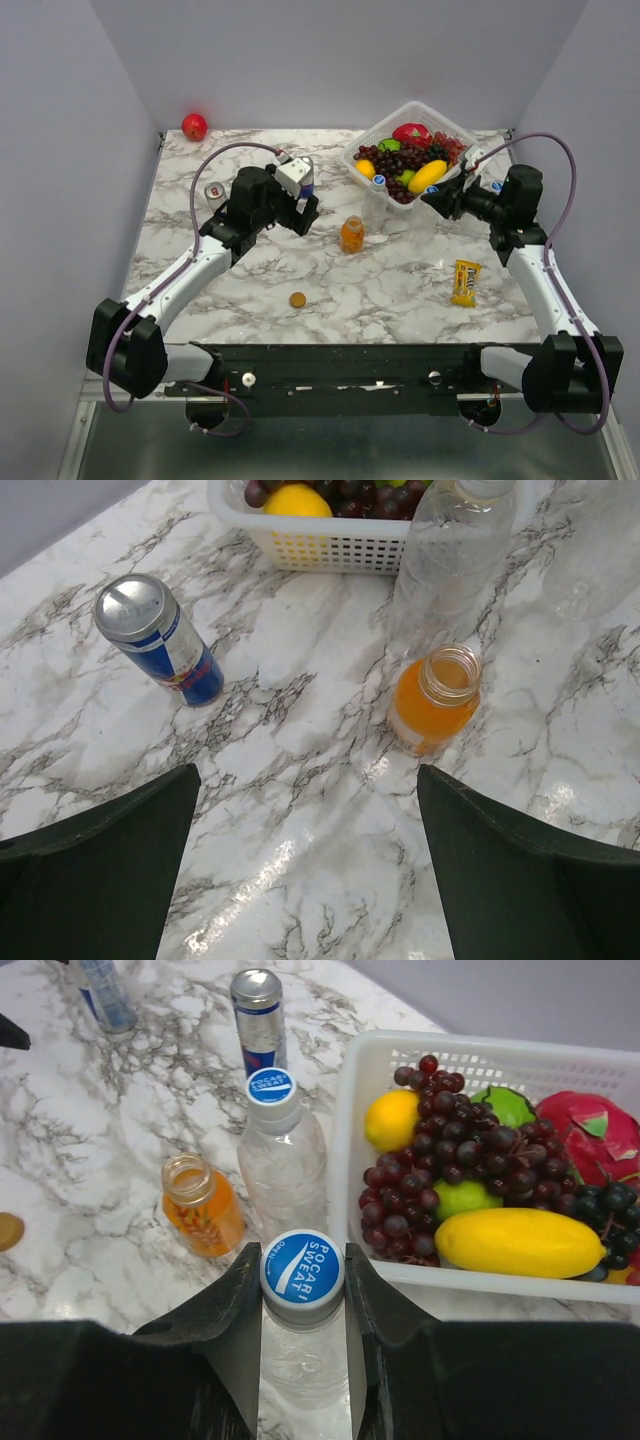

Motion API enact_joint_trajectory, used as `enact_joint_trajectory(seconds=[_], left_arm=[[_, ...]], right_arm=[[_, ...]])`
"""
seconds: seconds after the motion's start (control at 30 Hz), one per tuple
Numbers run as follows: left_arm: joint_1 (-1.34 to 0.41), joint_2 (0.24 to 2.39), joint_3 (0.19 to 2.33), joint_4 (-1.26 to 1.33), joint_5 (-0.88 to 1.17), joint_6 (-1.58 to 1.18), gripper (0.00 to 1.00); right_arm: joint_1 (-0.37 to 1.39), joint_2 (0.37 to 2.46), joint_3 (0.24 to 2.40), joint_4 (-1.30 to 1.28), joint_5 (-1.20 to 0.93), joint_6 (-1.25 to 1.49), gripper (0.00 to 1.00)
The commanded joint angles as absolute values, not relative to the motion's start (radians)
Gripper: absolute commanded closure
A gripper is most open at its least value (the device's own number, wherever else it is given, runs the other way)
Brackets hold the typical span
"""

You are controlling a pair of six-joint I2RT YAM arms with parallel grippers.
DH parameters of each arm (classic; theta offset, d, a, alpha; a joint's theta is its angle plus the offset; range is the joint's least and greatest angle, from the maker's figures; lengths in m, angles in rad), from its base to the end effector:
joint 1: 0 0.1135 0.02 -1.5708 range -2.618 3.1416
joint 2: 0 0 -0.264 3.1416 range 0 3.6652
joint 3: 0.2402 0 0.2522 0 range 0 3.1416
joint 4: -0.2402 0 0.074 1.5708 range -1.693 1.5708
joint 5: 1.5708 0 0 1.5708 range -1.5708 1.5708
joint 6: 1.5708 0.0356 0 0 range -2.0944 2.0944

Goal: Screw on the bottle caps

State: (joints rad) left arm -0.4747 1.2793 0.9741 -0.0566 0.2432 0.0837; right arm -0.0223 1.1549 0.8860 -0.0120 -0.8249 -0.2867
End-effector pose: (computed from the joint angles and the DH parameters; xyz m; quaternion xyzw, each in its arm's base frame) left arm 0.2605 -0.1435 0.3116 0.2914 0.7661 -0.2075 0.5340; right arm 0.2603 0.0203 0.3205 -0.3354 0.6940 0.2318 0.5935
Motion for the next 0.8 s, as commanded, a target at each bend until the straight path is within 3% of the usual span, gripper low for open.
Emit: enact_joint_trajectory(seconds=[0.0, 0.57, 0.77], left_arm=[[-0.466, 1.328, 1.035, -0.127, 0.232, 0.109, 0.01], [-0.469, 1.506, 1.172, -0.152, 0.192, 0.124, 0.01], [-0.479, 1.523, 1.189, -0.149, 0.196, 0.127, 0.01]], right_arm=[[-0.052, 1.183, 0.850, 0.164, -0.884, -0.313, 0.95], [-0.080, 1.213, 0.732, 0.271, -0.910, -0.296, 0.92], [-0.083, 1.213, 0.713, 0.282, -0.899, -0.295, 0.87]])
